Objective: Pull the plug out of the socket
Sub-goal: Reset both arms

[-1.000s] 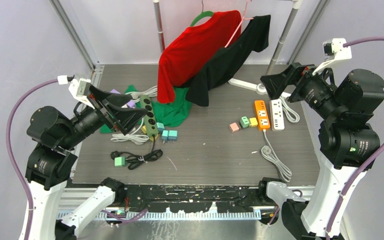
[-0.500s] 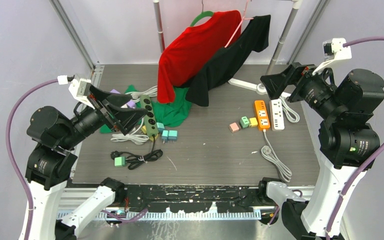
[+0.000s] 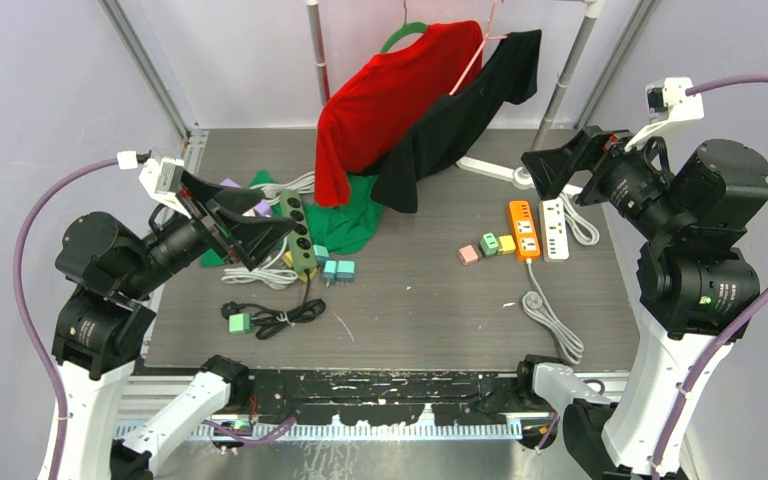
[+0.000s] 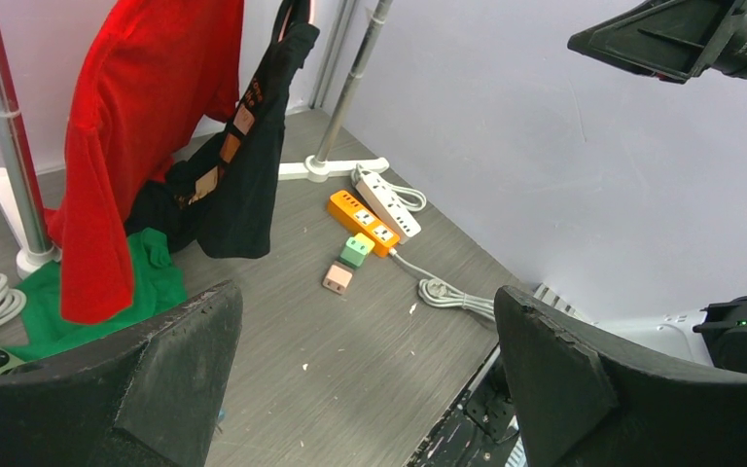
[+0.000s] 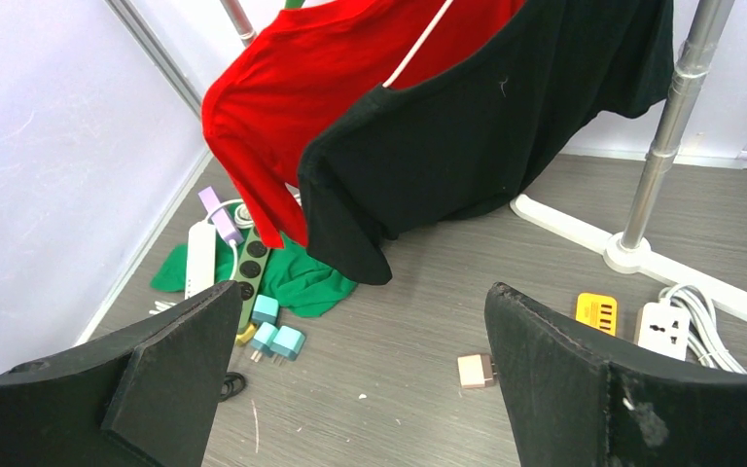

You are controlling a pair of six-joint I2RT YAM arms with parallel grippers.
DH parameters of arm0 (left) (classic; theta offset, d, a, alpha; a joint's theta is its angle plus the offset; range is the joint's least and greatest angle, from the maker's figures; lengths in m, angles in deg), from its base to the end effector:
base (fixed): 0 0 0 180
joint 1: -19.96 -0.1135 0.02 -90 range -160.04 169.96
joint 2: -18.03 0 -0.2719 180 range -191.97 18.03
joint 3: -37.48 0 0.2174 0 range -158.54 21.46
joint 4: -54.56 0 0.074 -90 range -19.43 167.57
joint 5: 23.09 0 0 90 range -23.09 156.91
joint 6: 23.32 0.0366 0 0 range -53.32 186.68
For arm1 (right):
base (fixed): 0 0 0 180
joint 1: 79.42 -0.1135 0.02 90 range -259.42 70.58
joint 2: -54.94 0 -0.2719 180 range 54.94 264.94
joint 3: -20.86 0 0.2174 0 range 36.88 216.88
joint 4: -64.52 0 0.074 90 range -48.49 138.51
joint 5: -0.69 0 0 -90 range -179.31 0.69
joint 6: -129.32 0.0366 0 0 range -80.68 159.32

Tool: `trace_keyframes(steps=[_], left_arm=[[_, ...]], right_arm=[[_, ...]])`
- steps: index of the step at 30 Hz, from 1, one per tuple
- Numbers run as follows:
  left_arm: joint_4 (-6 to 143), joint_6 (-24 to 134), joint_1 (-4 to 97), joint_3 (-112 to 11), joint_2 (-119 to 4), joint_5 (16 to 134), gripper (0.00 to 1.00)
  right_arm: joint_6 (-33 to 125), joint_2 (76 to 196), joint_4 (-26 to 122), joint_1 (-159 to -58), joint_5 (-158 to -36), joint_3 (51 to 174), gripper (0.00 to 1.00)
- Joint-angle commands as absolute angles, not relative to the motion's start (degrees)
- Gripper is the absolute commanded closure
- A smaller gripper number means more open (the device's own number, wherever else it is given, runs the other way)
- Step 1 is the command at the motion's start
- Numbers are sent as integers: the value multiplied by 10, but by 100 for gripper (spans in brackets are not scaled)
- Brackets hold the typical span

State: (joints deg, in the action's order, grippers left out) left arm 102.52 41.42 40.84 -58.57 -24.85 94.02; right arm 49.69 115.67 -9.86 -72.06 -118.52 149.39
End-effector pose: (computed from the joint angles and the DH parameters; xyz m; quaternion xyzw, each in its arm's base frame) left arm 0.0475 -0.0360 0.4822 0.1479 0.6616 -0.4267 0.5986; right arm 0.0761 0.0082 0.5398 -0.0544 0.7396 0.2051 0.6387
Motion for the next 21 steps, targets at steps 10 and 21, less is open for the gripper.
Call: trace_keyframes(steps=[10, 21], left_arm=[[995, 419, 406, -583, -242, 956, 1], [997, 422, 406, -584, -240, 956, 1]], right_arm=[[482, 1150, -77, -718, -1176, 1495, 0], [476, 1149, -73, -718, -1173, 1487, 0]])
